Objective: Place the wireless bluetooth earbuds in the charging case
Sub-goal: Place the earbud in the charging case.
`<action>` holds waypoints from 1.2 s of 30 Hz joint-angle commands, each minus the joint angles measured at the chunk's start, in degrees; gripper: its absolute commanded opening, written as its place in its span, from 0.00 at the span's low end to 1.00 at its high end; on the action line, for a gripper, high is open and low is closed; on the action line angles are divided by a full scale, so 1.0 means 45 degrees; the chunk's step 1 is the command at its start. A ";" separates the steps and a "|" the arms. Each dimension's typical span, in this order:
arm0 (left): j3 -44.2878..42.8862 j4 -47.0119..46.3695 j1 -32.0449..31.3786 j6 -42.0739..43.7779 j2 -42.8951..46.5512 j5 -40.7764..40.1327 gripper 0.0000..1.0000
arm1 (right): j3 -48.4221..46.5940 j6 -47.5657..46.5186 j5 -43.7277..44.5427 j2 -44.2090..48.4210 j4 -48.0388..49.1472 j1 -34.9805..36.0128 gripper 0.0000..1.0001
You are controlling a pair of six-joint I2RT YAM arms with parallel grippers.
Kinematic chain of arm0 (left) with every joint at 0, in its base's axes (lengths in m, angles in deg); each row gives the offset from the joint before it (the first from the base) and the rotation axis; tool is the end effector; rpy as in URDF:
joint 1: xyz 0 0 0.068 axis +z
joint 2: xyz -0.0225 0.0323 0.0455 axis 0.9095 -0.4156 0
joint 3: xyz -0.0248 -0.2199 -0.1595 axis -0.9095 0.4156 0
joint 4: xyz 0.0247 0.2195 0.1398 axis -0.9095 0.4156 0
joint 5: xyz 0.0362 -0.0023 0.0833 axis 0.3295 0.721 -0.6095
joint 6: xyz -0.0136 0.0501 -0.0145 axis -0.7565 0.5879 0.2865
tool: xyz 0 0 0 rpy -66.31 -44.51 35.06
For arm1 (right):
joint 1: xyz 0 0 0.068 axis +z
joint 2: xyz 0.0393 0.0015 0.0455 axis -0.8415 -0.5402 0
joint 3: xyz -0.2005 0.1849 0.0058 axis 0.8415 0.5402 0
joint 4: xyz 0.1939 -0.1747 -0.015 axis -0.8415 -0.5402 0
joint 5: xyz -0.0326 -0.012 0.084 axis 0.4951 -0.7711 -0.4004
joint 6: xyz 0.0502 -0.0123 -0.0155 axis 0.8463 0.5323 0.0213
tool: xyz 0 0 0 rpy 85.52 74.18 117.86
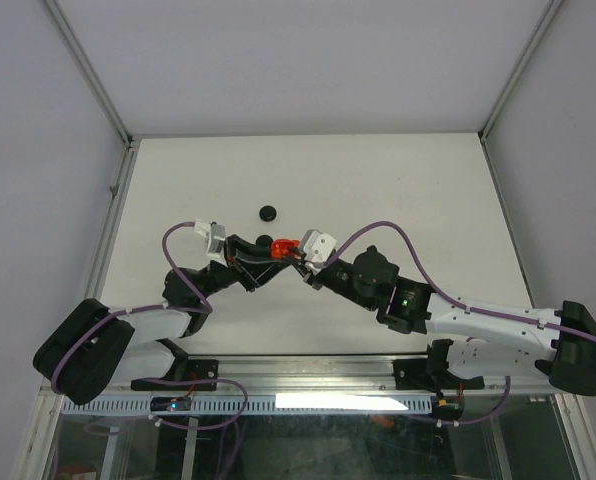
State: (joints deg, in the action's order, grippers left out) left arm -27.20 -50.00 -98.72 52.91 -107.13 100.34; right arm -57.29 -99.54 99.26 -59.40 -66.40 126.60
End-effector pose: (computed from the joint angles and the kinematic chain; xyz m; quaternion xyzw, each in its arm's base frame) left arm 0.1572 -0.1255 0.2192 0.2243 0.5352 -0.5671 0.5845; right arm 0.0947 0.2320 0.3153 -0.4454 0.5654 0.2428 0.6503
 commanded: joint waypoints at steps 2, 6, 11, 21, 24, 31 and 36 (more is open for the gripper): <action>-0.0119 -0.2302 0.0121 -0.0097 0.0313 -0.0576 0.00 | -0.0221 0.0894 -0.0971 -0.0087 0.0288 0.0114 0.15; -0.0115 -0.2321 0.0115 0.0255 0.0321 -0.0289 0.00 | -0.0438 0.1154 -0.1102 -0.0204 -0.0083 0.0111 0.23; -0.0032 -0.2266 0.0115 0.0730 0.0288 -0.0110 0.00 | -0.0529 0.1314 -0.0856 0.0037 -0.0306 0.0108 0.36; 0.0098 -0.0642 0.0110 0.2342 0.0721 -0.0190 0.00 | -0.1076 0.2472 0.0739 0.0979 -0.0959 0.0089 0.68; 0.0079 -0.0265 0.0113 0.2668 0.0955 -0.0218 0.00 | -0.1278 0.2817 0.1173 0.0883 -0.0987 0.0087 0.74; 0.0098 -0.0149 0.0112 0.2730 0.1113 -0.0307 0.00 | -0.1767 0.3577 0.2706 0.0652 -0.1339 0.0046 0.75; 0.0099 -0.0234 0.0113 0.2642 0.1112 -0.0298 0.00 | -0.1702 0.3584 0.2332 0.0834 -0.1606 -0.0157 0.76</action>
State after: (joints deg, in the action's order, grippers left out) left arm -26.96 -48.76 -98.70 63.54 -103.24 100.21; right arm -62.51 -85.07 108.66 -56.66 -74.14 126.47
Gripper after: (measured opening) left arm 0.233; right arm 0.760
